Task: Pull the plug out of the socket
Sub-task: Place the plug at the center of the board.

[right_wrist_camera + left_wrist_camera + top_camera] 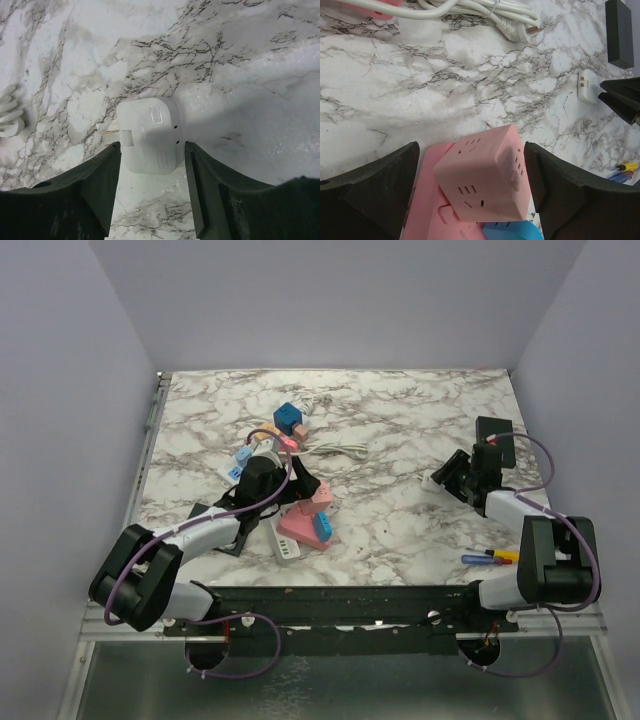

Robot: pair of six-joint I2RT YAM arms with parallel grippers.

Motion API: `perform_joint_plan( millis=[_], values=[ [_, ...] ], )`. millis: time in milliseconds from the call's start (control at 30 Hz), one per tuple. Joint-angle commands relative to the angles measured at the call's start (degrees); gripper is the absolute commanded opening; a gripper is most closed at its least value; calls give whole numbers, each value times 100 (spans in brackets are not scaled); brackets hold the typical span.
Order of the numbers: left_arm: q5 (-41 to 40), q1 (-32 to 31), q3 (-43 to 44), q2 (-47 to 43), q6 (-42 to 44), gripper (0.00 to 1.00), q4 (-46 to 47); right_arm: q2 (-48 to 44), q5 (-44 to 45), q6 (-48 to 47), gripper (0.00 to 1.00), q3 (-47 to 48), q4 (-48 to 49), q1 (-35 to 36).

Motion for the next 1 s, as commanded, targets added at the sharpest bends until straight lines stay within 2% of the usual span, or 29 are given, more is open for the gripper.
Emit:
perform_joint_plan(
  millis=[0,367,500,633,833,967],
  values=[
    [132,31,46,-163,53,89,-28,-231,215,-174,59,94,-67,-43],
    [211,40,79,-130,-1,89,26,-935,53,-634,59,44,-301,-38],
    [179,40,86,-80,-4,89,48,-1201,-372,-781,60,68,-394,-36],
    [151,46,18,-51,-62,89,141,-1328,-1177,-873,61,54,-406,46],
    [293,86,-39,-2,-98,89,244,-1619,-1946,-912,65,-154,-49,676],
    [421,181,-112,68,-203,89,308,-1578,-1763,-968,65,-60,-47,1420]
  ],
)
